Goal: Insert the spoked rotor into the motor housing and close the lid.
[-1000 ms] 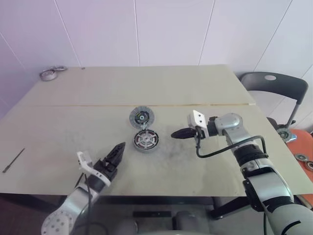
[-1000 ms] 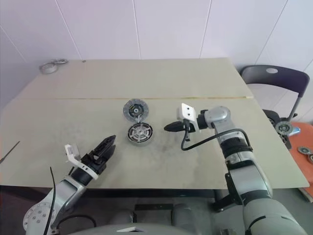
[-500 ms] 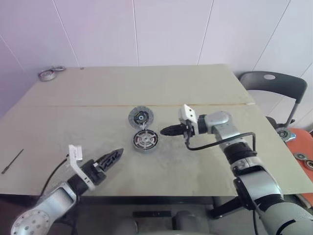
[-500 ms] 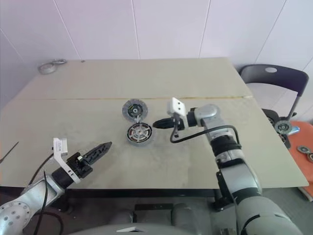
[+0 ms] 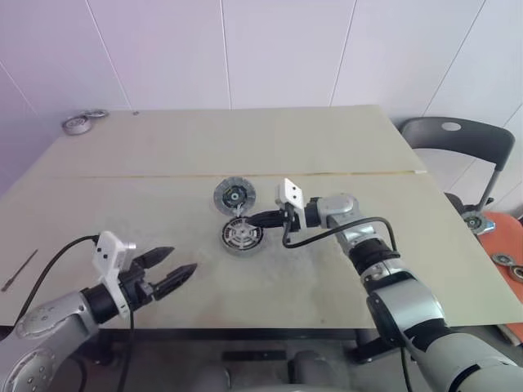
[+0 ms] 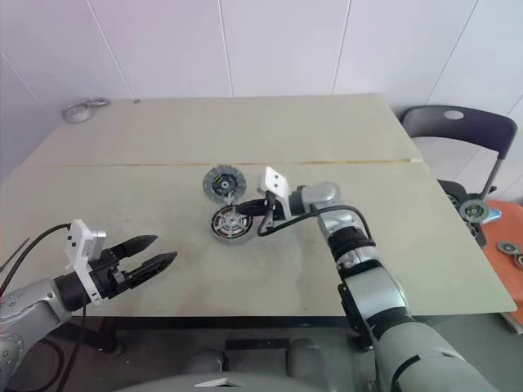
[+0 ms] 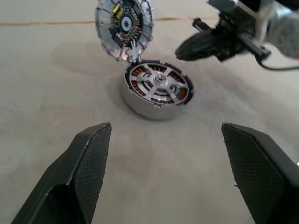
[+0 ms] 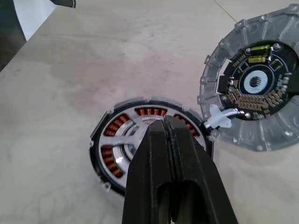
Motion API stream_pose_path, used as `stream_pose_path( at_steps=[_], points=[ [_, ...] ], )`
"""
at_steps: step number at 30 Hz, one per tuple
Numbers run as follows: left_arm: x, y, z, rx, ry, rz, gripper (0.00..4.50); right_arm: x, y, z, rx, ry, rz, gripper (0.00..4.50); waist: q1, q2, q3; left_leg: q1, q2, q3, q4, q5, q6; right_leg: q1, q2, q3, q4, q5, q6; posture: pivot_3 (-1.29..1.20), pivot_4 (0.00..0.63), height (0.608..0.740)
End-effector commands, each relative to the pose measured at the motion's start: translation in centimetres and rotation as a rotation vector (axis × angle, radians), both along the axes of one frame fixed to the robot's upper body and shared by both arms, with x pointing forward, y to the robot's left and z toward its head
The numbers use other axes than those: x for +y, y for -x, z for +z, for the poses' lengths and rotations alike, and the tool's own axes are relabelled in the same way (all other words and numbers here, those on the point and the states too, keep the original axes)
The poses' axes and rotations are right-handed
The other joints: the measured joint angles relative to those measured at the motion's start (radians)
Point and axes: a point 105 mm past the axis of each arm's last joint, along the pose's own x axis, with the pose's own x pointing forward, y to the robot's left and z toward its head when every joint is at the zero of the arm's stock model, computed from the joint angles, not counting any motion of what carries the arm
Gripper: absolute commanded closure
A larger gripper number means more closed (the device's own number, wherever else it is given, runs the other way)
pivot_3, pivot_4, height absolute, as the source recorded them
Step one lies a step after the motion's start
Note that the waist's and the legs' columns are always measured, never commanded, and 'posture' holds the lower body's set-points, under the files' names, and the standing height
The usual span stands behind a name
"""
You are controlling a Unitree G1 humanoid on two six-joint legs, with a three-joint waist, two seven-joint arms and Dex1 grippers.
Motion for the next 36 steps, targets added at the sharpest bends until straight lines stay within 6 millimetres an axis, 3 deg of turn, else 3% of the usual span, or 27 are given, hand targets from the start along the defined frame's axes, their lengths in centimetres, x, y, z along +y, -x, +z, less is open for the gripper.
stream_pose_path(
  at_steps=[1, 10, 17, 24, 36],
  points=[
    [0.8, 0.0, 1.0, -0.051, -0.047, -0.038, 0.47, 0.8, -0.9, 0.9, -0.029, -0.018, -0.024, 4.50, -0.001, 0.000, 0.000, 0.000, 0.000, 0.000, -0.001, 0.000, 0.000, 0.000, 0.000, 0.000, 0.000, 0.000, 0.000, 0.00, 0.000, 0.740],
    [0.0, 0.8, 0.3, 0.010, -0.073, -0.202, 0.47, 1.8, -0.9, 0.6, -0.039, -0.017, -0.013, 4.50, -0.013, 0.000, 0.000, 0.000, 0.000, 0.000, -0.001, 0.000, 0.000, -0.001, 0.000, 0.000, 0.001, 0.000, 0.000, 0.00, 0.000, 0.740],
    [0.0, 0.5, 0.4, -0.001, -0.082, -0.204, 0.47, 2.8, -1.0, 1.2, -0.063, -0.055, -0.024, 4.50, -0.037, 0.000, 0.000, 0.001, 0.000, 0.000, -0.001, 0.000, 0.000, 0.000, 0.000, 0.000, 0.001, 0.000, 0.001, 0.00, 0.000, 0.740],
    [-0.2, 1.1, -0.9, 0.052, -0.093, -0.193, 0.47, 3.3, 0.0, -2.0, 0.001, 0.026, -0.028, 4.50, -0.051, 0.000, 0.000, 0.001, 0.000, 0.000, -0.002, 0.000, 0.000, 0.000, 0.000, 0.000, 0.001, 0.001, 0.003, 0.00, 0.000, 0.740],
    [-0.6, 1.1, -1.0, 0.045, -0.061, -0.167, 0.47, 4.0, 0.1, -2.9, 0.016, 0.052, -0.045, 4.50, -0.054, 0.000, 0.000, 0.011, 0.001, 0.000, -0.001, 0.000, 0.000, 0.009, 0.000, 0.000, 0.002, -0.001, 0.001, 0.00, 0.000, 0.740]
  ],
)
